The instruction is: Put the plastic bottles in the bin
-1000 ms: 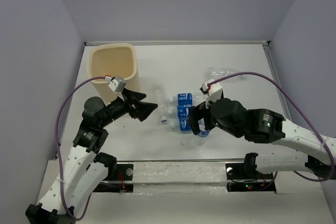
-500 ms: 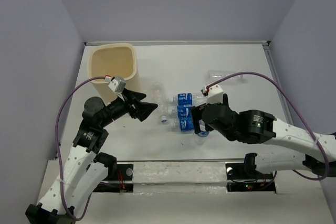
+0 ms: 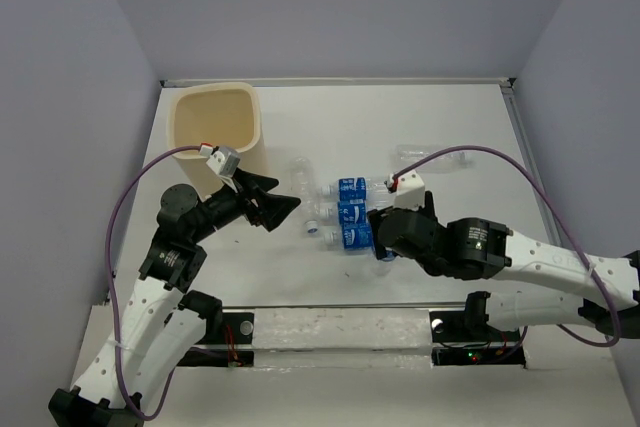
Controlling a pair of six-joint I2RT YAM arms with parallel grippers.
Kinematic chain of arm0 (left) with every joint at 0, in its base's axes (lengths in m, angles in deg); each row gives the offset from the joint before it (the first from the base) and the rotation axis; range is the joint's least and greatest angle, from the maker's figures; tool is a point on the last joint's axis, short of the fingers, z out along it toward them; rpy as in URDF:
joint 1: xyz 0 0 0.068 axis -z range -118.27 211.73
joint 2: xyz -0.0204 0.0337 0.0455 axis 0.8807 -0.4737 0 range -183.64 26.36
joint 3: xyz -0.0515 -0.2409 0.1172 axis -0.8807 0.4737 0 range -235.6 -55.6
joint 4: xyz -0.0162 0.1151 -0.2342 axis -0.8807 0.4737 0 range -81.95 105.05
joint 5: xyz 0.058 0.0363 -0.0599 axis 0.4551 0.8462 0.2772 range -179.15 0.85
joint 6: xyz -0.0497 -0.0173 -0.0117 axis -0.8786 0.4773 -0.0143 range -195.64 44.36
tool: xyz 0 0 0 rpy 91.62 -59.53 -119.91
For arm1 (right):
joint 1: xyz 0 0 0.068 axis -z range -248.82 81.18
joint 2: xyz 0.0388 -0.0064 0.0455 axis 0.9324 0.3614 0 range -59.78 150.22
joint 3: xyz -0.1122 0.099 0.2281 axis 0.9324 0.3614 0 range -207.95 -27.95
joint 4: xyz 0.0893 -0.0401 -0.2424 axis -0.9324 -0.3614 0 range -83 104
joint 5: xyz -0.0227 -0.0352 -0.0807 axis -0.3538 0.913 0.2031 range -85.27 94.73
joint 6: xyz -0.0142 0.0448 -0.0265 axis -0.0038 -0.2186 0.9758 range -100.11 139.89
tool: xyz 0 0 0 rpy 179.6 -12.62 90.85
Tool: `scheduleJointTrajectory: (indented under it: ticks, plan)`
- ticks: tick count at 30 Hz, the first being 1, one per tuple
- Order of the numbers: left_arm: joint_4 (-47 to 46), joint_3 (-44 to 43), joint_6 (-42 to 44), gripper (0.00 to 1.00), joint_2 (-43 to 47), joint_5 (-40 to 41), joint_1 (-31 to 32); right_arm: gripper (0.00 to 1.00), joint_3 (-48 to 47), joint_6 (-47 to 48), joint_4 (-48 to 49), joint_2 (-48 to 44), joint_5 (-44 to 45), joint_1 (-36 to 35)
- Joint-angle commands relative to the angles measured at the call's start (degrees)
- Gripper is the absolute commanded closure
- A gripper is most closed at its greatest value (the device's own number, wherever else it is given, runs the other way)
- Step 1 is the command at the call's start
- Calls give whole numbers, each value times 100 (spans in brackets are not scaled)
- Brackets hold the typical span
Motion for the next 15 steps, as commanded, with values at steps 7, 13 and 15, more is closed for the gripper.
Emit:
scheduleJointTrajectory:
  ticks: [7,13,15]
  plan:
    - [-108,-200,18,1,36,-57,6,33,314,84,797,55,54,230]
    - [-81,-208,36,1,44,-22,6,56,332,146,921,72,-8,283]
    - [-81,-208,36,1,71,-31,6,72,271,155,903,-6,-8,283]
